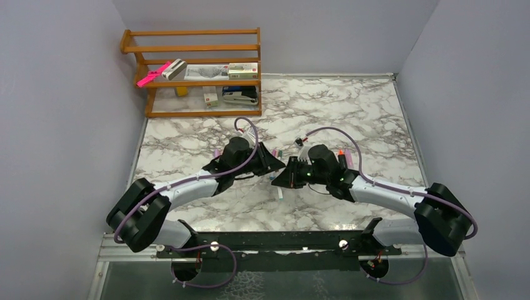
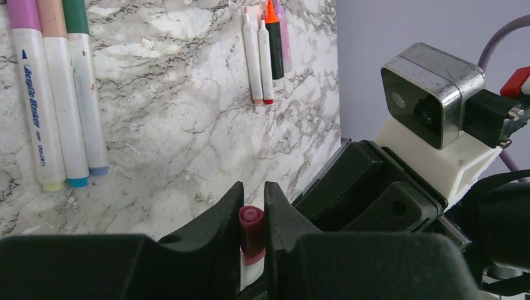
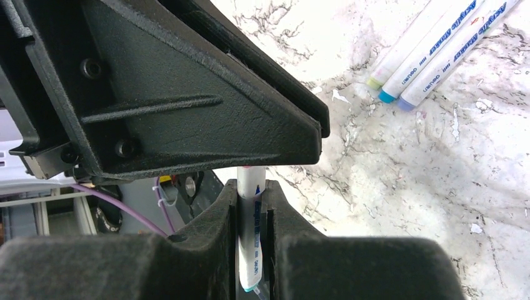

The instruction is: Open the pen caps

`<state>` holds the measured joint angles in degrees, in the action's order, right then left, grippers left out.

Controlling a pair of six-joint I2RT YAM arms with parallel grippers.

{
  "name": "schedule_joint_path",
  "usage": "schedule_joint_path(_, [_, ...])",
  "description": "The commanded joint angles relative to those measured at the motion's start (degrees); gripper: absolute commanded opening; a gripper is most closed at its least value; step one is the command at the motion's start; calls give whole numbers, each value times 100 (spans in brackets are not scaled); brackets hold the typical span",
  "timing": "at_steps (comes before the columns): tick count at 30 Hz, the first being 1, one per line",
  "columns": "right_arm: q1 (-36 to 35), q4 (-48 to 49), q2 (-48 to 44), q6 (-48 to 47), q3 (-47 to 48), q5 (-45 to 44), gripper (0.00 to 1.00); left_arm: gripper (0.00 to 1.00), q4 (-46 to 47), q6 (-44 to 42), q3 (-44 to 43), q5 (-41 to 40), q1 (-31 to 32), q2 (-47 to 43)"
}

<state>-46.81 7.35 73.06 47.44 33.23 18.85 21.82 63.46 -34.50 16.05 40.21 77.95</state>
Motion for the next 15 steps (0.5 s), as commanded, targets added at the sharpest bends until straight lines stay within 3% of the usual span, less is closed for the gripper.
schedule_joint_path(1, [-241,-251,-253,24,-201,782,1,3,457,-132,-319,-918,-505,48])
schedule_joint_path(15, [-328,-455,-421,57,-196,817,1,3,338,-385,-386,-455,-1375,-55])
